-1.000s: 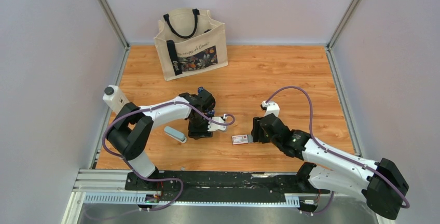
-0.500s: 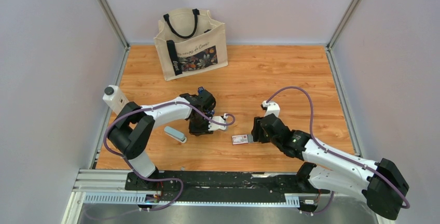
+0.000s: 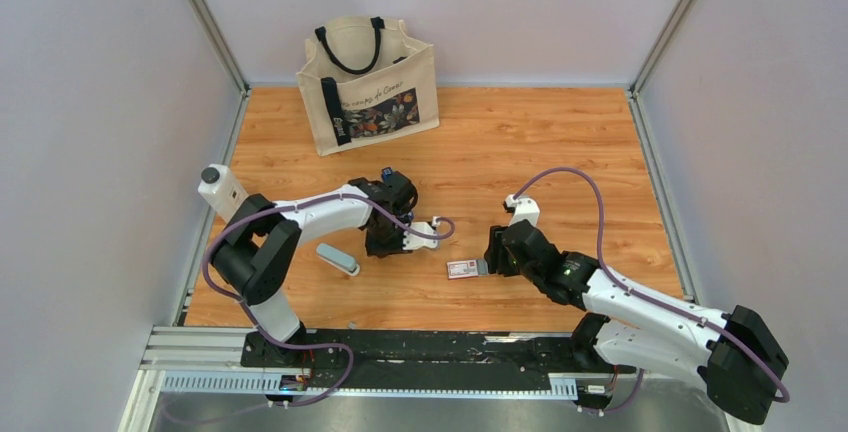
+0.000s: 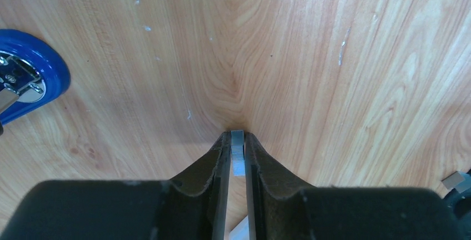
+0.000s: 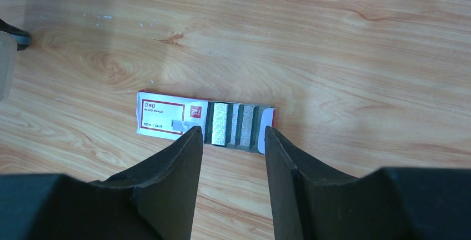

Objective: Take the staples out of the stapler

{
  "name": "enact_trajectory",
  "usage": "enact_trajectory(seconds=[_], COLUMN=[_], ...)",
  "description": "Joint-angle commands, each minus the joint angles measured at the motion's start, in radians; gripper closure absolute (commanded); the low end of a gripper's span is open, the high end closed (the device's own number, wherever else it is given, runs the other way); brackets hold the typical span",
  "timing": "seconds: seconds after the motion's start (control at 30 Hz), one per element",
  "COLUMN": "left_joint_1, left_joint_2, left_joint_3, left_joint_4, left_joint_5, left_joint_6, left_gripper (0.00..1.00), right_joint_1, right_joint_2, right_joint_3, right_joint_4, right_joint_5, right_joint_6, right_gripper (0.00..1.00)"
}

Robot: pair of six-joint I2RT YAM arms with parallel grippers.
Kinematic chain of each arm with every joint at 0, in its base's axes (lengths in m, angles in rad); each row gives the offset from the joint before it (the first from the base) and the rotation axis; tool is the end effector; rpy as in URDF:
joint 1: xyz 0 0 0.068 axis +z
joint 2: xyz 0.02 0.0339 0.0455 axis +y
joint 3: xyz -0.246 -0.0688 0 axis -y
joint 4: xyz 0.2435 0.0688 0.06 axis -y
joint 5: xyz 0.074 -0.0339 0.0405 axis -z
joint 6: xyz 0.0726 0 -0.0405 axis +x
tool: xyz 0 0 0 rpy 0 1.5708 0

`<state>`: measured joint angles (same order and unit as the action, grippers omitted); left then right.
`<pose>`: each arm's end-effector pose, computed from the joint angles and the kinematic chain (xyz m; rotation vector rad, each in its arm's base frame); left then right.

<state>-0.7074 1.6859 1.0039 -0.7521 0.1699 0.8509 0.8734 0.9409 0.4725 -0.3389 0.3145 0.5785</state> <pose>0.2162 -0.2010 0.1068 2.1091 2.1109 -0.2388 0.1574 0.1530 0.1526 -0.1973 2.3462 0.3476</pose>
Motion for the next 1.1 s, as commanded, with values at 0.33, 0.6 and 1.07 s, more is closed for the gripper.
enact_trajectory(seconds=[0.33, 0.6, 1.07], left_joint_1=[0.016, 0.017, 0.011], left_joint_2=[-0.042, -0.058, 0.034], left_joint_3=[0.467, 0.391, 0.18], left_joint_4=[-0.285, -0.291, -0.142], left_joint_5=[0.33, 0.109, 0.022], left_joint_6=[-0.321, -0.221, -0.214], left_gripper=[0.8, 0.69, 0.35], right_joint_1=[-0.004, -0.005, -0.005], right_joint_2=[-0.091, -0.125, -0.125], right_joint_3=[0.097, 0.108, -0.009], right_joint_4=[-0.02, -0.052, 0.029], right_joint_5=[0.037, 0.04, 0.015], right_joint_6=[-0.022, -0.02, 0.009], right_gripper=[0.5, 0.46, 0.41])
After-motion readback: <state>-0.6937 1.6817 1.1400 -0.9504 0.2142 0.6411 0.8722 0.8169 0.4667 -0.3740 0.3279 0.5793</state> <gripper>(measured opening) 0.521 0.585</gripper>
